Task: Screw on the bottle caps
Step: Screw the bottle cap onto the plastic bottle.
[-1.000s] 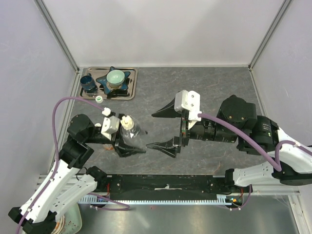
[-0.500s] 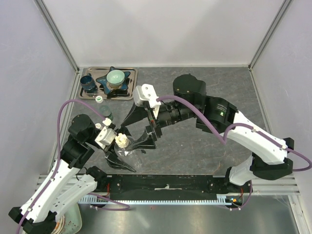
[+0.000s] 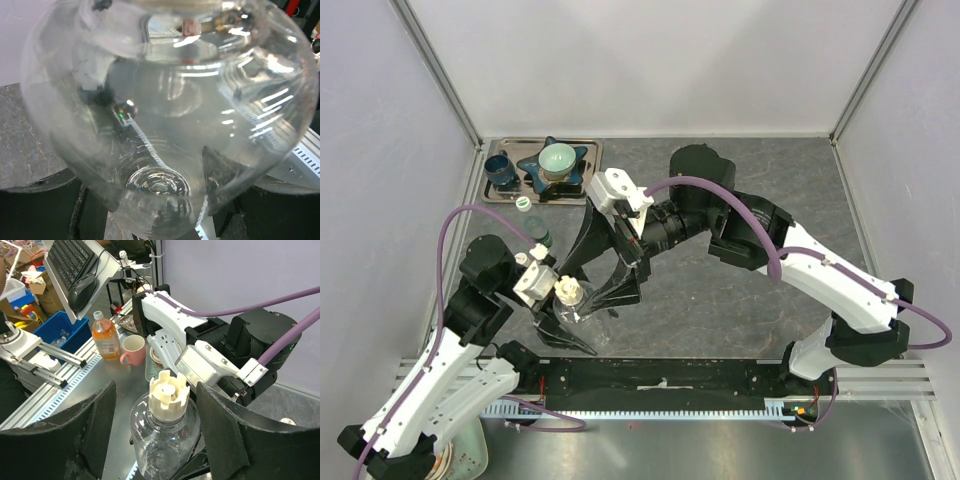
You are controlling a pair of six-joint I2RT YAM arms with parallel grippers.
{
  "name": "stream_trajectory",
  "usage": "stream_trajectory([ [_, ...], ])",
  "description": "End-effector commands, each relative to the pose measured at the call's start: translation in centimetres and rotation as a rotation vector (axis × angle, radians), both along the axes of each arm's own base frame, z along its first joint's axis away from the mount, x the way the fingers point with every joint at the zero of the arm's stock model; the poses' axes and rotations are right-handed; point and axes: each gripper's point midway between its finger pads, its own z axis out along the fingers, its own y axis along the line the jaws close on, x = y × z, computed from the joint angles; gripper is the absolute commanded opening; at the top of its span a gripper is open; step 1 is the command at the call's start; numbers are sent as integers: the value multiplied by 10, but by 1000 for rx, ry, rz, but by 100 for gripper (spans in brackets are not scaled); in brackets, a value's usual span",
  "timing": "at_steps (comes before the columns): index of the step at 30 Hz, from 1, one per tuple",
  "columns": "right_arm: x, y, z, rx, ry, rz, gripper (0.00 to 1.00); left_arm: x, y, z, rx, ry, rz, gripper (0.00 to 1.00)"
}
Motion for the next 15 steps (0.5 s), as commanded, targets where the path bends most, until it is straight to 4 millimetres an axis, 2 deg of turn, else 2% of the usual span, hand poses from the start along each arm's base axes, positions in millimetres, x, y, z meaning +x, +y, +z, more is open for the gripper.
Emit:
stream_trajectory([
  [1,-3,4,13,47,6,61,70,-13,8,0,-10,-24,-82,2],
  [9,0,8,10,33,25,64,61,-12,7,1,-14,-31,-62,2],
  [12,0,7,10,32,28,69,52,-11,7,1,-17,-36,-55,2],
  [13,-1,7,9,29,31,70,44,-10,6,1,-17,-35,-49,2],
  [15,0,7,7,22,37,67,33,-9,5,1,-19,-38,-37,2],
])
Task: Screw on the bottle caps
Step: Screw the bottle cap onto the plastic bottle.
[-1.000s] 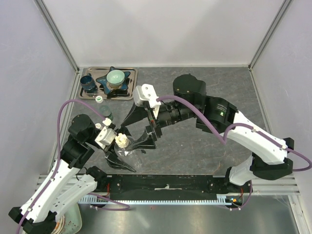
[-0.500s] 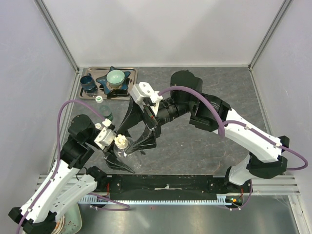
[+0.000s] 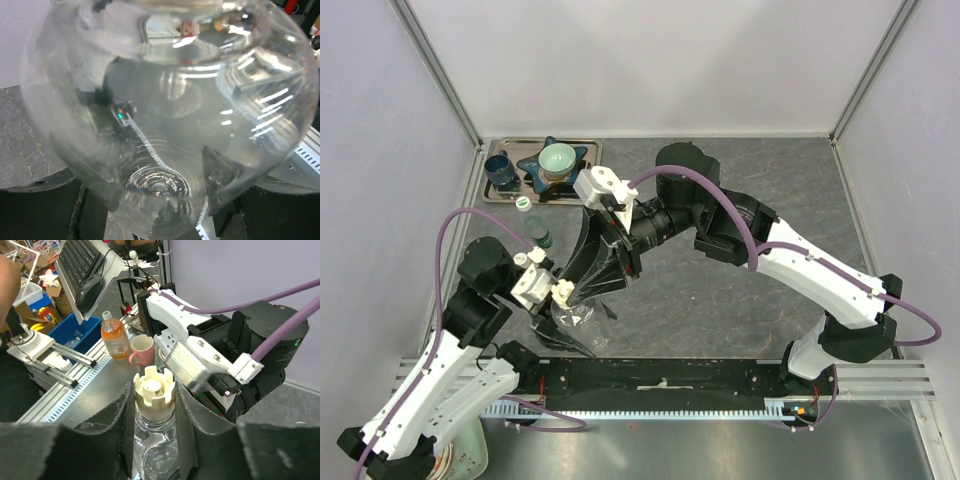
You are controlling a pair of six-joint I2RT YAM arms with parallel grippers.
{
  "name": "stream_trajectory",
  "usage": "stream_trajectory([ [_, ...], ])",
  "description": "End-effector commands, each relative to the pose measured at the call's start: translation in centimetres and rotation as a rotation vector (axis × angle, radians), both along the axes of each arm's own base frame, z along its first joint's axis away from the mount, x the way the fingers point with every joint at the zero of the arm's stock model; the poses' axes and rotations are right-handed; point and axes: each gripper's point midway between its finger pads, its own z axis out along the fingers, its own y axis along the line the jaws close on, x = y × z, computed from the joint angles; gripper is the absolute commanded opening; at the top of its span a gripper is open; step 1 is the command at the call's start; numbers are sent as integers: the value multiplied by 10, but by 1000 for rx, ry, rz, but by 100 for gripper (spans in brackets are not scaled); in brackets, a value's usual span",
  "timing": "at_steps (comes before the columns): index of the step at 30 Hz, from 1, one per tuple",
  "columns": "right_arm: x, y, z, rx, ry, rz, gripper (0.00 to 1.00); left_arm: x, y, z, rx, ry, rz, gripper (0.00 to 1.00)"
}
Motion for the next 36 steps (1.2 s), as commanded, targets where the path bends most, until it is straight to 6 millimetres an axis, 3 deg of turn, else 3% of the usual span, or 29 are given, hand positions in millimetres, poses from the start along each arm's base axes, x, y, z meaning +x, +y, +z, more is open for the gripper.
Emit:
stream_trajectory([
  [1,-5,-5,14,41,-9,22,22,-4,3,2,-16,-31,-22,2],
  [6,5,-5,5,17,4,-40,10,12,-4,2,-21,-42,82,2],
  [15,45,-10,-36,-118,1,-330,4,85,-14,1,-15,-138,496,2],
  [19,62,-10,-49,-153,22,-440,0,117,-9,-1,-2,-159,673,2],
  [24,88,-12,-55,-154,49,-643,0,142,0,1,3,-166,828,2],
  [28,93,-14,-56,-100,14,-810,0,167,13,4,2,-118,1003,2],
  [33,92,-11,-63,-77,19,-967,0,182,24,3,-4,-55,1124,2],
  [35,104,-10,-68,-83,23,-1098,0,187,28,1,-1,-45,1162,2],
  [36,96,-2,-74,-98,28,-1108,0,188,29,-1,1,-34,1173,2],
])
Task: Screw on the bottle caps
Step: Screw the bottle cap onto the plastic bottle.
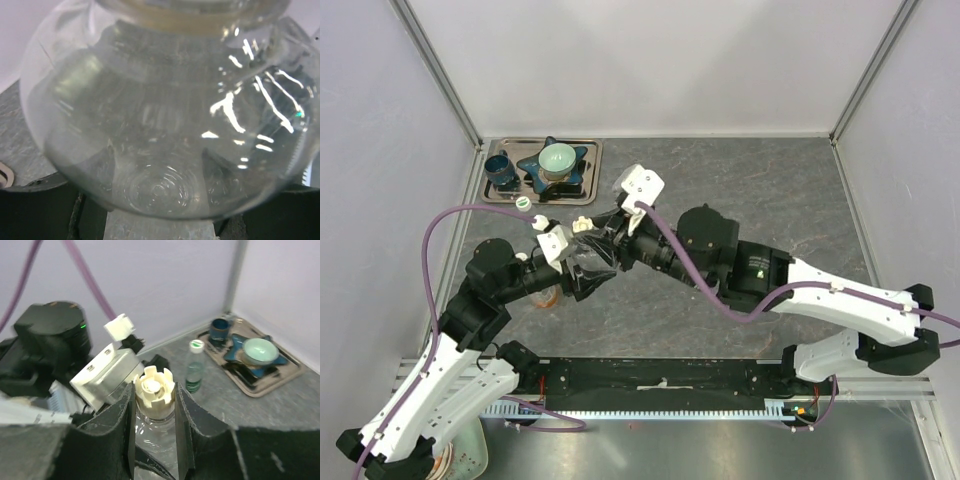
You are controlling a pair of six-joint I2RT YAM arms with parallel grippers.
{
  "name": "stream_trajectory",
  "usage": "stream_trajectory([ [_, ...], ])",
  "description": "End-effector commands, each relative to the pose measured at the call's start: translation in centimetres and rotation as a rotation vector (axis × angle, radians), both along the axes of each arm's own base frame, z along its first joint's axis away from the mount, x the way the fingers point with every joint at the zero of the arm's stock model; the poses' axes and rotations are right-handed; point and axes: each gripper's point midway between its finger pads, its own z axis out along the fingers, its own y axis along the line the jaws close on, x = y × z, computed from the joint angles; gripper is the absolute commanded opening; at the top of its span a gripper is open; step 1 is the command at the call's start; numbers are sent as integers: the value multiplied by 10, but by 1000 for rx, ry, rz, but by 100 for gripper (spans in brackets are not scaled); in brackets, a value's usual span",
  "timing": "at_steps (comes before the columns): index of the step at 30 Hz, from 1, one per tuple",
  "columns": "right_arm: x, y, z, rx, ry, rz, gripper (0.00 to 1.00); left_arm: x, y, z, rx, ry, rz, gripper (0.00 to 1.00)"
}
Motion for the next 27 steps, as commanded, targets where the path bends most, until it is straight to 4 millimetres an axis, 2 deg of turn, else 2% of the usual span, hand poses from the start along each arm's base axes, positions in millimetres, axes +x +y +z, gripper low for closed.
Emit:
stream_trajectory([
  [1,-4,9,-41,-73,97,-226,0,37,23,28,-102,-30,258,2],
  [3,-13,19,-51,-104,85,-274,0,38,24,27,-103,-28,271,2],
  [5,-11,16,-43,-99,81,-363,6,39,25,25,-100,-24,274,2],
  [6,-17,25,-49,-106,94,-367,7,38,24,25,-115,-3,277,2],
  [7,-18,23,-40,-96,100,-386,12,37,24,24,-116,1,272,2],
  [9,-16,20,-38,-82,118,-438,30,36,23,22,-115,5,265,2],
  [10,-15,16,-29,-54,143,-453,33,34,22,22,-115,6,256,2],
  [11,-13,4,-11,21,186,-474,49,31,20,18,-109,9,234,2],
  [13,-18,2,3,73,214,-432,55,23,14,18,-110,10,176,2],
  [14,-26,2,18,124,231,-364,60,19,11,16,-106,12,146,2],
  [16,-35,-2,35,178,237,-287,64,5,2,15,-107,14,50,2],
  [17,-45,-7,52,236,242,-205,71,-1,-2,13,-106,23,11,2],
  [19,-52,-16,67,274,219,-147,78,-22,-11,14,-106,21,-124,2],
  [20,-55,-27,77,295,208,-120,85,-30,-14,13,-104,23,-175,2],
  [22,-68,-31,84,271,146,-28,89,-58,-20,13,-103,27,-345,2],
  [23,-74,-39,89,261,114,13,96,-68,-21,13,-96,-1,-414,2],
  [24,-86,-40,92,247,95,87,97,-88,-21,12,-95,-4,-532,2],
  [26,-96,-49,94,196,25,155,98,-103,-20,14,-98,-16,-624,2],
  [27,-99,-52,94,178,6,176,98,-118,-18,15,-98,-21,-718,2],
])
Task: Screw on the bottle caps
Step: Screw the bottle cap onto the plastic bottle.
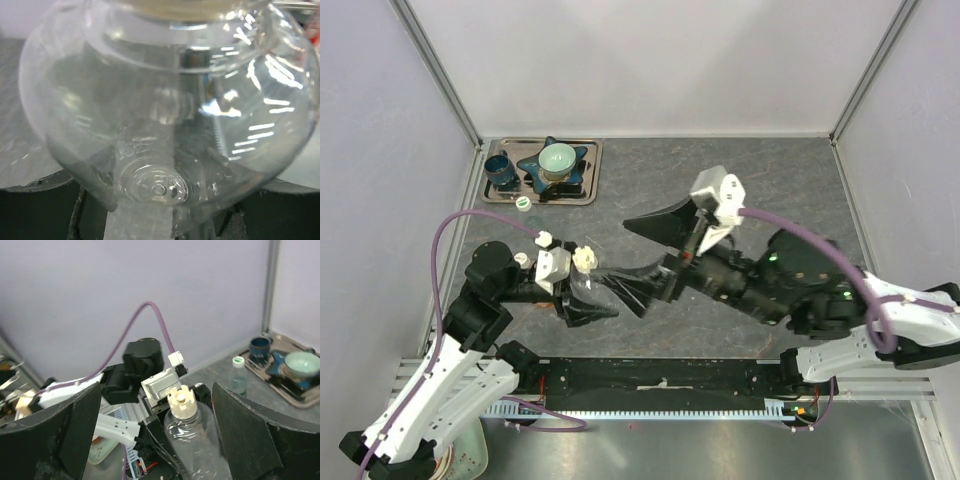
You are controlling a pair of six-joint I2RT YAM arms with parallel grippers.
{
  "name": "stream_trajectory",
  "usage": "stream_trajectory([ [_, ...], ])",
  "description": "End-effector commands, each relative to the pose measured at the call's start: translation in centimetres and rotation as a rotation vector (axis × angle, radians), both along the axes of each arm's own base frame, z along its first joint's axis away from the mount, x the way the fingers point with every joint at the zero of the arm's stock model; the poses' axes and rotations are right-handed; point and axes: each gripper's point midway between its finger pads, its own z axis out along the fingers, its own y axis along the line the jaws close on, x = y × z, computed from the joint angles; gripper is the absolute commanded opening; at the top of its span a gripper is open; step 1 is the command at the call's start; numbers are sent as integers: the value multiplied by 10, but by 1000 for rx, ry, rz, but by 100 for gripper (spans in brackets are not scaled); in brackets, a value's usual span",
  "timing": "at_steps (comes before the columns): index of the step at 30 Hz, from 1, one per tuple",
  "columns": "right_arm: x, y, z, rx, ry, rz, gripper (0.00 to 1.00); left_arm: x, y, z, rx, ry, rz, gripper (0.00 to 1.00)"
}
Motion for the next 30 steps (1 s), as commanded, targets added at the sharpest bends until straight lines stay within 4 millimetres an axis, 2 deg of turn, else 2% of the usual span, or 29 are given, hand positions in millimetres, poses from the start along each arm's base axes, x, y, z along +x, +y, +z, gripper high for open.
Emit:
stream_trajectory([
  [1,-40,-11,15,-52,-189,250,98,-69,4,14,-51,-95,-431,2],
  [3,-51,-16,10,-107,-287,324,98,-88,11,18,-62,-126,-552,2],
  [4,-66,-16,7,-113,-329,418,98,-91,12,19,-67,-142,-586,2],
  [5,-72,-18,1,-132,-358,464,98,-96,14,19,-70,-147,-624,2],
  [6,-76,-19,1,-138,-410,489,98,-105,19,20,-77,-159,-684,2],
  [9,-81,-15,2,-128,-448,560,98,-112,24,22,-83,-162,-744,2],
  [13,-76,0,4,-122,-446,614,97,-118,28,24,-84,-152,-795,2],
  [14,-68,8,2,-133,-438,616,96,-120,29,24,-85,-150,-808,2],
  [16,-66,16,-3,-133,-410,673,95,-121,30,24,-85,-147,-818,2],
  [17,-55,18,-1,-129,-401,660,93,-122,31,25,-86,-152,-825,2],
  [20,-52,23,-2,-111,-391,711,91,-124,32,25,-85,-144,-836,2],
  [26,-56,22,0,-73,-389,822,89,-124,32,25,-85,-149,-836,2],
  [30,-55,28,-6,-75,-347,874,86,-123,32,25,-85,-151,-833,2],
])
